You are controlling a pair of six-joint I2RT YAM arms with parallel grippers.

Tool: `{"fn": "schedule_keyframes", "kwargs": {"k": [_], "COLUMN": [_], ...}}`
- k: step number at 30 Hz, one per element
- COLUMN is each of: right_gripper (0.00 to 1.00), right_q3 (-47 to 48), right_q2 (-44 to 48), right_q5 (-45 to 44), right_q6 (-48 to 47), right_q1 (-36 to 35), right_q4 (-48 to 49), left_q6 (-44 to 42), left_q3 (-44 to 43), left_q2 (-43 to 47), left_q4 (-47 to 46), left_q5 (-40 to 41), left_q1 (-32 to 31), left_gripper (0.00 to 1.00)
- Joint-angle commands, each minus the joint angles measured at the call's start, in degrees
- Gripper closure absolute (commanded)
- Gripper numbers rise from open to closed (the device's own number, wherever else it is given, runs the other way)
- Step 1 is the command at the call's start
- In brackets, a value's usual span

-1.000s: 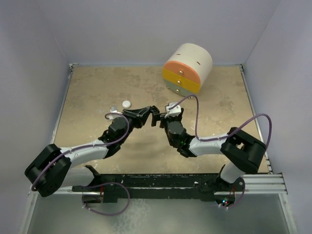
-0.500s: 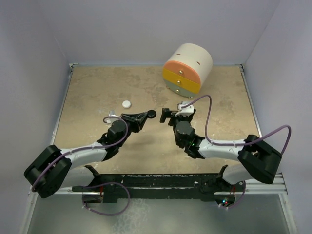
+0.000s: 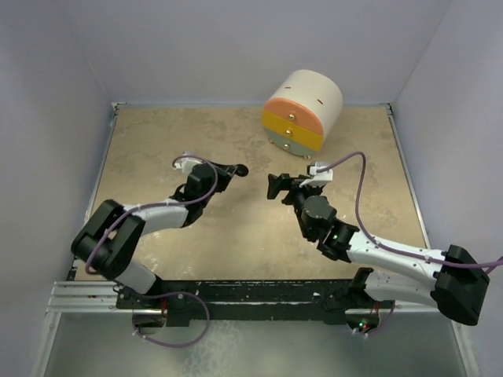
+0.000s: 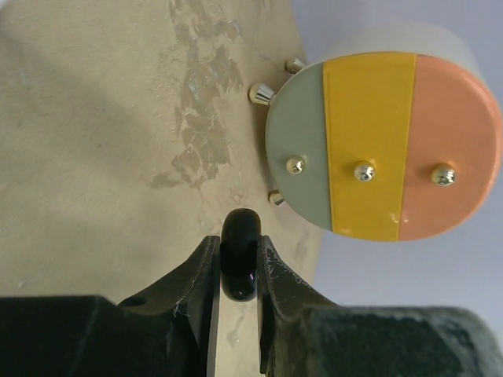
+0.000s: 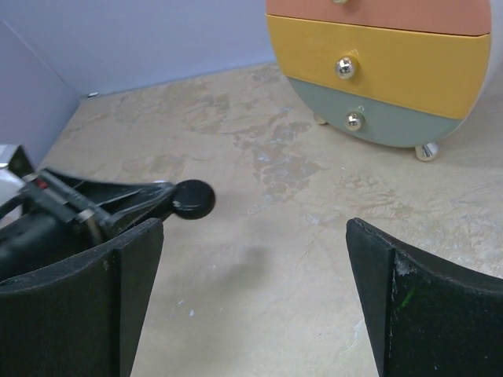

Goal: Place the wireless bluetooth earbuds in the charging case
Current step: Place the charging case at the center of the board.

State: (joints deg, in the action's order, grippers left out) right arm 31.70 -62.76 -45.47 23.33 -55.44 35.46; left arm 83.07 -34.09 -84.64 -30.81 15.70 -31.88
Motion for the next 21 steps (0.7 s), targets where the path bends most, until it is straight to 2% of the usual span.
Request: {"fn": "schedule_keyframes", "kwargs": {"k": [1,12,14,16,18,21], "right_gripper": [0.00,0.00,0.00,0.00,0.00,0.00], "right_q3": [-0.6,-2.1,-2.0,-1.9,-1.9,-2.1], "right_q2": [4.1,9.1,8.9,8.8,8.8,9.1], "right_q5": [2.0,3.3,3.5,3.6,3.7,3.9], "right_q6": [2.5,2.3,2.3,2.2,2.2,2.4], "right_q1": [0.2,0.2,0.2,0.2,0.2,0.2], "right_q4": [-4.1,-4.9,-4.9,-4.9,-4.9,-4.9], "left_q6": [-9.4,-15.6,-15.9,-16.6,-17.7,-19.2], "left_q3": [-7.9,-17.2,-17.6,-18.1,-18.7,-18.9], "left_q2": [-8.3,-22.1,-22.9,-23.2,-23.2,-22.4], "left_q4": [-0.6,-1.4,-2.0,-1.6,-0.1,2.3], "left_q5": [-2.3,-5.8,-6.2,-6.5,-6.5,-5.7], "left_q1": [0.1,0.1,0.0,0.0,0.0,0.0], "left_gripper": [1.00,0.99,0.91,0.74,0.62,0.50]}}
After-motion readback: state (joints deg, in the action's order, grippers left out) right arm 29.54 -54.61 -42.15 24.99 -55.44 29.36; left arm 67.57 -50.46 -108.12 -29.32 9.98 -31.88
